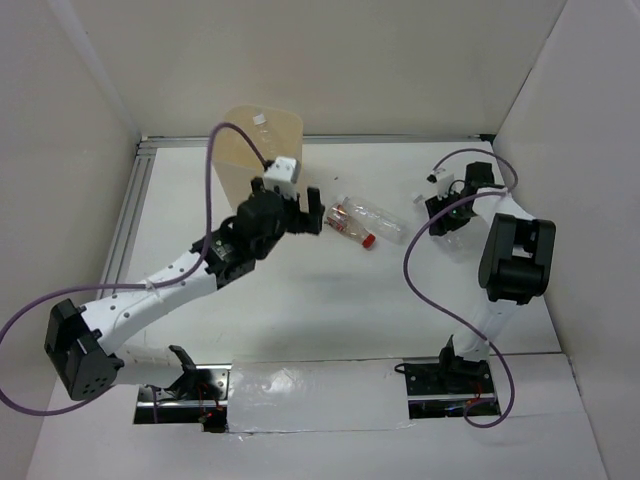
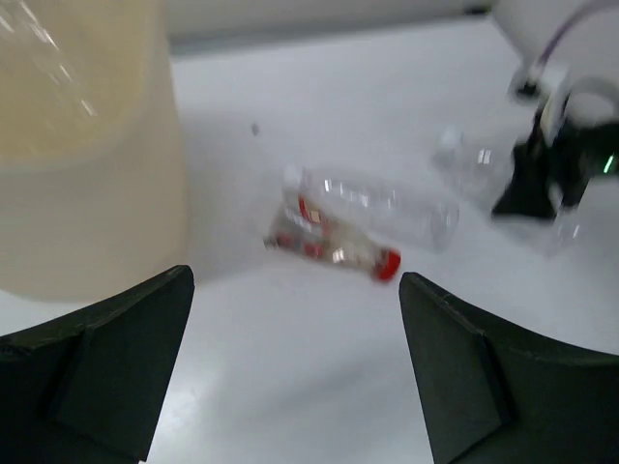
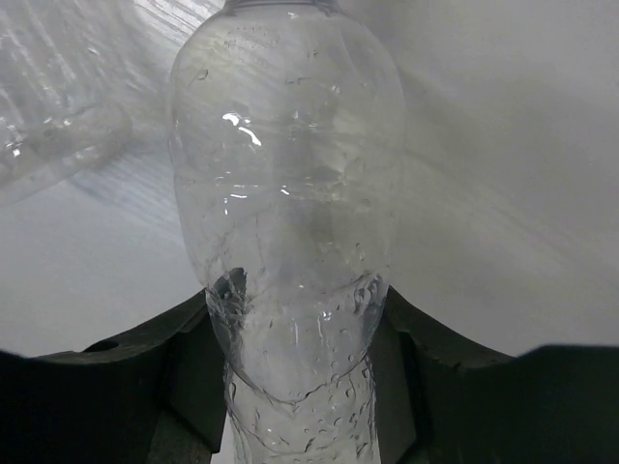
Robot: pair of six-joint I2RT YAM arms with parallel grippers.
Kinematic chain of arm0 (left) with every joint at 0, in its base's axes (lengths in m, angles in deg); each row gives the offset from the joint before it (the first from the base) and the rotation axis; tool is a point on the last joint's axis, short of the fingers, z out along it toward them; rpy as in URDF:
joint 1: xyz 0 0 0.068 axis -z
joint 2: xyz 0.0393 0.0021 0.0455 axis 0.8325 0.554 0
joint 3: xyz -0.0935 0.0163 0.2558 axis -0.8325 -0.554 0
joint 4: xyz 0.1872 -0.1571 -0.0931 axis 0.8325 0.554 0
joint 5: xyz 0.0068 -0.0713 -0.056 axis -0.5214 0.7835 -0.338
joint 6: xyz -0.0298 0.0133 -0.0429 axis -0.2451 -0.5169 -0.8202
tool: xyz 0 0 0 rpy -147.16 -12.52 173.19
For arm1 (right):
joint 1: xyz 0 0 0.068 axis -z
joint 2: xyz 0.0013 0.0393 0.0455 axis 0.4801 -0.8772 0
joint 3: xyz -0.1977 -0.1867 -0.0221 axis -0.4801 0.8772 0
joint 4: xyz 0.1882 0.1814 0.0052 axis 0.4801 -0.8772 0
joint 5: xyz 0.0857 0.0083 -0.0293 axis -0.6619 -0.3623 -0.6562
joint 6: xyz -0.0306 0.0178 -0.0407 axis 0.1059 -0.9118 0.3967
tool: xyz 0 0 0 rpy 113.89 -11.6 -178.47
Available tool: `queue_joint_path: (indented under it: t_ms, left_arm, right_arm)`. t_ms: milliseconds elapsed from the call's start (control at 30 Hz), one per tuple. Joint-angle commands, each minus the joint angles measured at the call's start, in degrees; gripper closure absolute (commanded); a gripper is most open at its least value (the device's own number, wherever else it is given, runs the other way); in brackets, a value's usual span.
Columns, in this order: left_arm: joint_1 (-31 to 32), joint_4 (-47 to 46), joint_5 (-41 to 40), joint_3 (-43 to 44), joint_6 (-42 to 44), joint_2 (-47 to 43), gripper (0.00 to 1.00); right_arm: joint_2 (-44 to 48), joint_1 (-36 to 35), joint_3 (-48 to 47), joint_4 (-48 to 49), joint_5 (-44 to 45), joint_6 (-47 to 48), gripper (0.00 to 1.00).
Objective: Put the plastic bottles in the bin
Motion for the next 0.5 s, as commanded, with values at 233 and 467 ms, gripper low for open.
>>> queue_joint_path:
  t_ms: [233, 467]
  left_arm:
    - [8.9, -4.1, 5.5, -22.3, -18.4, -0.6, 0.0]
    - [10.8, -5.3, 7.2, -28.9, -25.2, -0.7, 0.0]
  right_arm:
    - [9.5, -8.8, -32.1, -2.2, -27.8, 0.4, 0.66]
    - [-2.7, -27.5, -52.5, 21.6, -27.0, -22.4, 0.66]
